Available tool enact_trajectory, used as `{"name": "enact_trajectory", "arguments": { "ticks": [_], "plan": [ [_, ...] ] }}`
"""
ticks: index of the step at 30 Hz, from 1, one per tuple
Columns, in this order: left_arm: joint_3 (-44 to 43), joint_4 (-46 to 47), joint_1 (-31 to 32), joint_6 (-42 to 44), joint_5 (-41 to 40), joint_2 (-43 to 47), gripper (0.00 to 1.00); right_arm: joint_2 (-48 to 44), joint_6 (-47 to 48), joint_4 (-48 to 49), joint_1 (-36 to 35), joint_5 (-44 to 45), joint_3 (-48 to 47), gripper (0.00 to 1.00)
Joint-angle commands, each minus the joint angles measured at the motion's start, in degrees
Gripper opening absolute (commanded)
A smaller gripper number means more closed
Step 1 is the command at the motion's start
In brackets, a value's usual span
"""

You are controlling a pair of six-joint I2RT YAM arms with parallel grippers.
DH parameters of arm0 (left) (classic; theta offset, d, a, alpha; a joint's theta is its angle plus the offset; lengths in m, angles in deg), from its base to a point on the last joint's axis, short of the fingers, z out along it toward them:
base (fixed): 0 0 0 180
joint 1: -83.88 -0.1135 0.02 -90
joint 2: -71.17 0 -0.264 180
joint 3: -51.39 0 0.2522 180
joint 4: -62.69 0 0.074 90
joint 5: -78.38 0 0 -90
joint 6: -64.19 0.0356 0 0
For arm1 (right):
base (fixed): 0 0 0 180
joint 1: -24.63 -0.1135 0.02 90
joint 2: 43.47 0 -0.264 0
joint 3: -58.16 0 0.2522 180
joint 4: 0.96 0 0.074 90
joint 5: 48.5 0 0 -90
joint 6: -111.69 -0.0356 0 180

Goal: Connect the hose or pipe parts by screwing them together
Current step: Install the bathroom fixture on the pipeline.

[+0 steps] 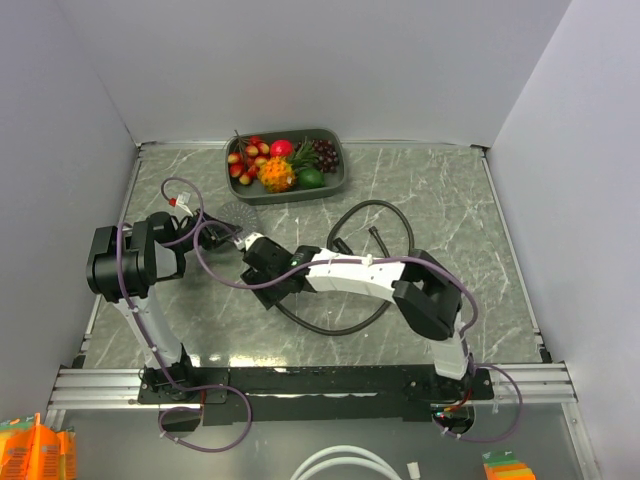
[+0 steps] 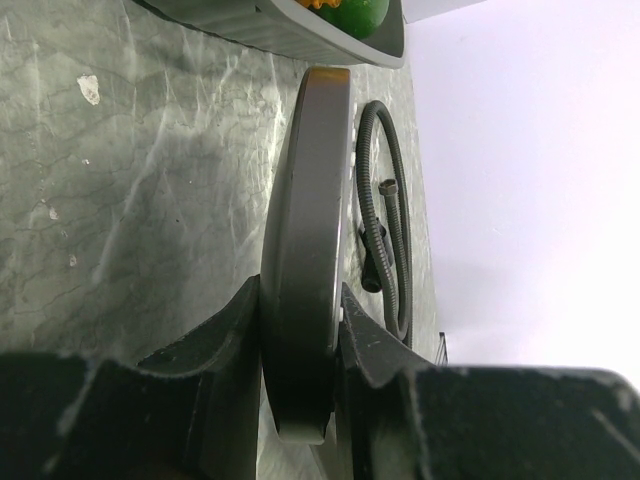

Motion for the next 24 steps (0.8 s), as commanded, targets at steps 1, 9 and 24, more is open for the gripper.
{"name": "enact_trajectory", "arguments": {
  "ticks": [1,9,24],
  "plan": [
    [-0.10,3.42,0.22,0.54,2.20,2.21,0.01,2.69,-0.97,0.17,-0.17,4.34,-4.14,0.66],
    [-0.10,3.51,0.04,0.46,2.46,2.04,0.01,5.06,-1.50,4.99,-0.17,7.69,-3.62,0.60],
    [-0.45,3.86,0.04,0.10,2.72,1.77,0.01,8.40,-4.13,9.57,0.35,5.31,-3.10,0.46]
  ]
}}
